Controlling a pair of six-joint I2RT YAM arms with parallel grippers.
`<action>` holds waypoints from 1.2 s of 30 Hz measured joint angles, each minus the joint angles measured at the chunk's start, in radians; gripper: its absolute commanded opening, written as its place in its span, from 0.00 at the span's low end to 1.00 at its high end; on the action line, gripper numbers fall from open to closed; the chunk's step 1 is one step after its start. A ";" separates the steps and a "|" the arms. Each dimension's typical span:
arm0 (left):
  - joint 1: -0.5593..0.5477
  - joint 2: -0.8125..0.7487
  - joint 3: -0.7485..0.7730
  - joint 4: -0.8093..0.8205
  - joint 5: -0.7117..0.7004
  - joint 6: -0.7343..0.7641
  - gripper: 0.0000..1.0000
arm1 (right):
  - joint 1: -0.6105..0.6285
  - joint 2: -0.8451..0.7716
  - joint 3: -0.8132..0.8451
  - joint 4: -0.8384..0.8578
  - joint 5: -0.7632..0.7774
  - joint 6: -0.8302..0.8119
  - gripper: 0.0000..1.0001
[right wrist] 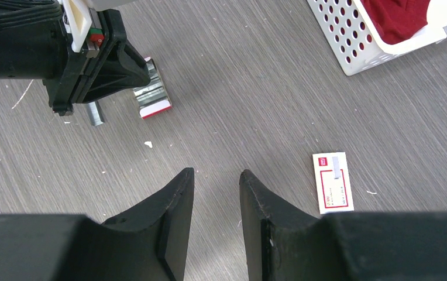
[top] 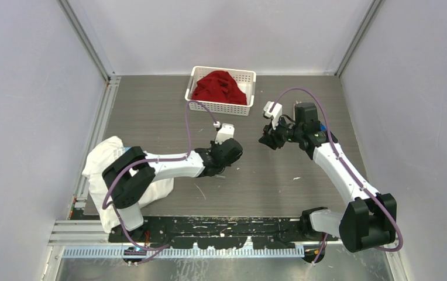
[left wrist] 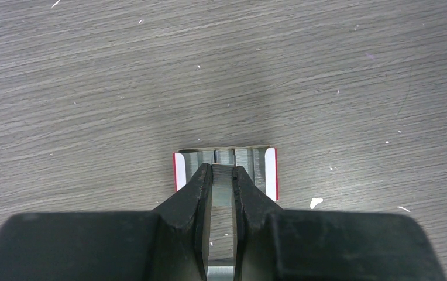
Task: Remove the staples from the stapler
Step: Place the staple in the staple box.
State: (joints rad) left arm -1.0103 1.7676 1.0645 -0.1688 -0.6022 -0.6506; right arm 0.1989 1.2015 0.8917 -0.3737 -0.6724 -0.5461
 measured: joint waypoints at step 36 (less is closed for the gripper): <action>0.006 0.028 0.014 -0.039 0.002 -0.023 0.00 | 0.000 0.000 0.000 0.000 -0.003 0.000 0.40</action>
State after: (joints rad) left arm -1.0046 1.7958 1.0782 -0.2077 -0.6006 -0.6735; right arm 0.1989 1.2018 0.8917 -0.3737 -0.6750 -0.5461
